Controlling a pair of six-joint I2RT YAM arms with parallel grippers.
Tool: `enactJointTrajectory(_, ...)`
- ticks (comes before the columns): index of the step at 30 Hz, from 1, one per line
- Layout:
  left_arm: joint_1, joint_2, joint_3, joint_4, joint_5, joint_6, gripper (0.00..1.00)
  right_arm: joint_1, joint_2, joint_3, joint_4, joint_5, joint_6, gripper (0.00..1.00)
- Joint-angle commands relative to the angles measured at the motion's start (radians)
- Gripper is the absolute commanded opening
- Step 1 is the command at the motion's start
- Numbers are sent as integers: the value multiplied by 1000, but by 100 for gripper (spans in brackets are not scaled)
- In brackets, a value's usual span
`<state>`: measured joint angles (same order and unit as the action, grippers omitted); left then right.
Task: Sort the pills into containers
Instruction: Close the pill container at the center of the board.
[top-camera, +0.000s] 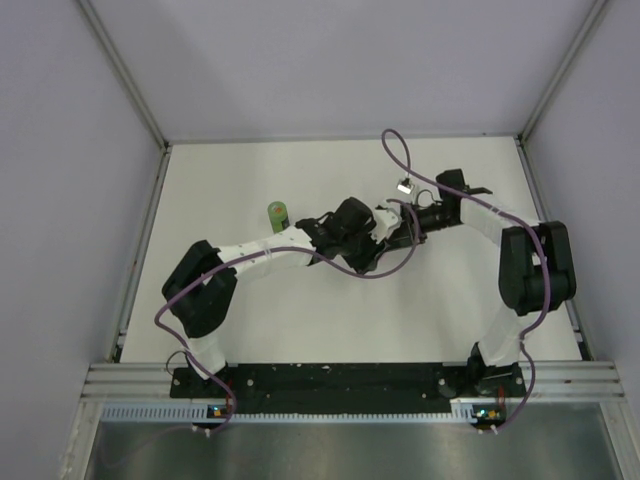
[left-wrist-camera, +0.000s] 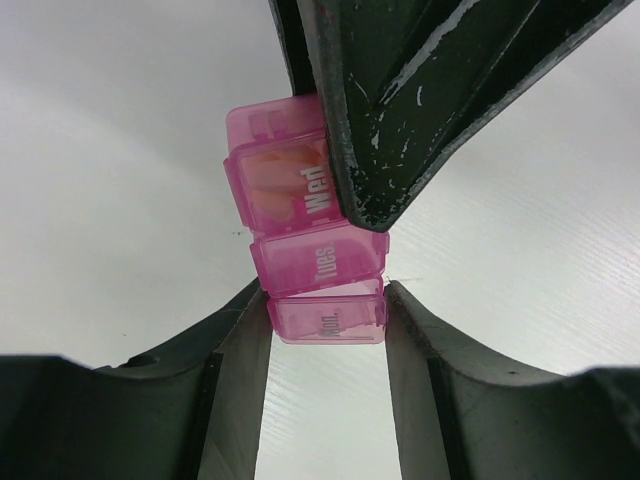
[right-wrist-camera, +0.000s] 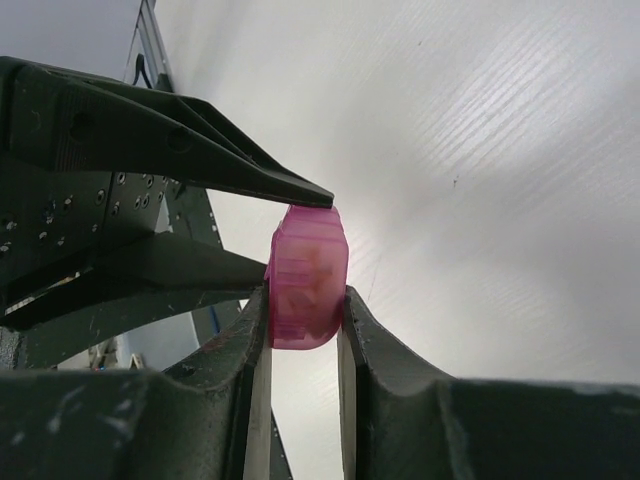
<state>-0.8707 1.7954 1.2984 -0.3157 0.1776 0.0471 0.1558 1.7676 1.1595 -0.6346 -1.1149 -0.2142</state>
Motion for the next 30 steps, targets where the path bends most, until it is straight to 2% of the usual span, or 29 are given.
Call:
enactJointTrajectory(1,4,-36,6,10,17,-18,0,-7,-86,-3,75,16,-13,0)
enactJointTrajectory(11,4,-27,32,-5,5,-29,1,-6,-109,-24,124,49,30,0)
enactJointTrajectory(25,4,-36,36,-5,74,-18,58,-6,-117,-34,138,1,26,0)
enactJointTrajectory(30,24,-59,36,-5,114,-7,69,-7,-115,-27,99,-13,-19,0)
